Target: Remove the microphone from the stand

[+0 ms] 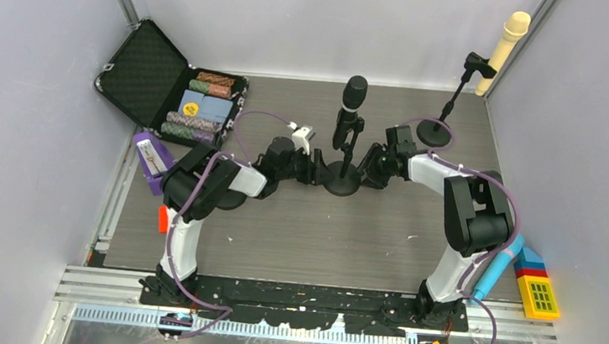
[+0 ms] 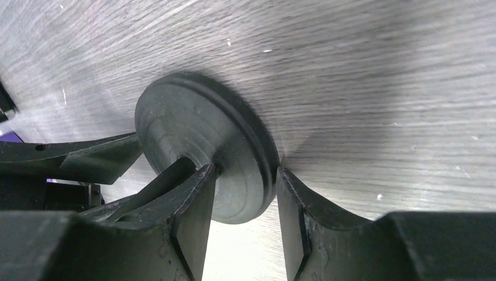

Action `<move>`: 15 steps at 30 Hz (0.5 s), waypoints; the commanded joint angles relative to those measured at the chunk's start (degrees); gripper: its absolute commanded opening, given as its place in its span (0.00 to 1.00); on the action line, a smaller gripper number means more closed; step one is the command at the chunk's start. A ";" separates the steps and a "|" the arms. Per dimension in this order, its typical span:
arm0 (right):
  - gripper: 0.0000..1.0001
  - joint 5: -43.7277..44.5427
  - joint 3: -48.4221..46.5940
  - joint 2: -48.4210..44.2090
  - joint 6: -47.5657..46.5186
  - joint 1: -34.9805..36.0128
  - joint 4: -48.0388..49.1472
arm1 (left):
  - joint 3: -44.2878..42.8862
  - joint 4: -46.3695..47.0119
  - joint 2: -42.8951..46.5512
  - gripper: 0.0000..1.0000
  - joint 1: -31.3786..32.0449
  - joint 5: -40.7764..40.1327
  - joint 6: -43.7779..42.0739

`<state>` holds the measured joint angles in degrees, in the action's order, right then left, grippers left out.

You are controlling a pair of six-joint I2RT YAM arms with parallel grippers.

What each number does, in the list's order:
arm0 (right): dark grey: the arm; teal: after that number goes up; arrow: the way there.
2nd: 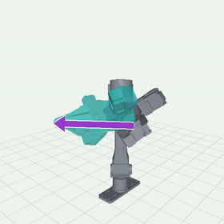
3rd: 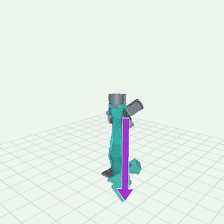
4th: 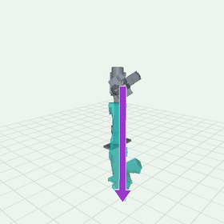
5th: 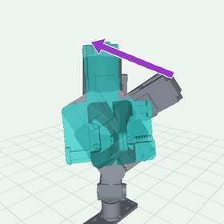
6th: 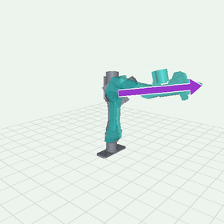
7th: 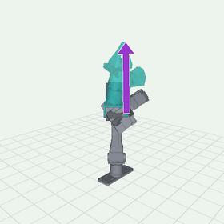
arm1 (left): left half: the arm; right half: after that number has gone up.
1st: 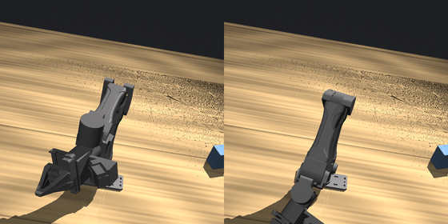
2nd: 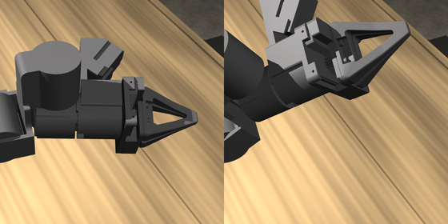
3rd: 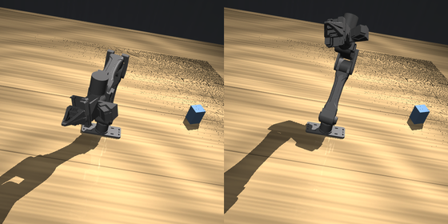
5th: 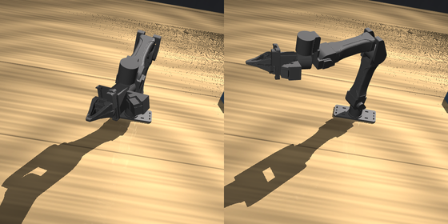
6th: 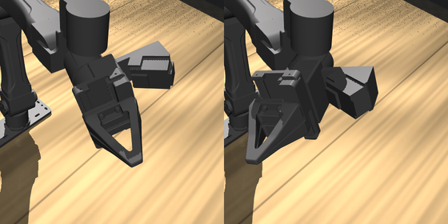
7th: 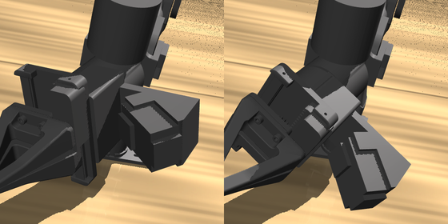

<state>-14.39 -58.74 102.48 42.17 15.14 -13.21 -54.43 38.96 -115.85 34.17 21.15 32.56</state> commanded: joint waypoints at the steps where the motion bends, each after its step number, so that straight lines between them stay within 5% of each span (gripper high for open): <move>1: 0.50 -7.33 -4.10 3.79 -6.69 0.42 -2.56 | 4.35 4.40 2.47 0.55 2.91 2.45 1.17; 15: 0.59 -13.50 -8.78 9.76 -15.24 3.29 -8.00 | 18.06 9.06 10.71 0.53 12.07 -6.93 3.79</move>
<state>-23.18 -66.57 108.27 29.67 14.46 -19.00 -39.94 46.04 -107.59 41.60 13.10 33.54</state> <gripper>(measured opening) 0.585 0.534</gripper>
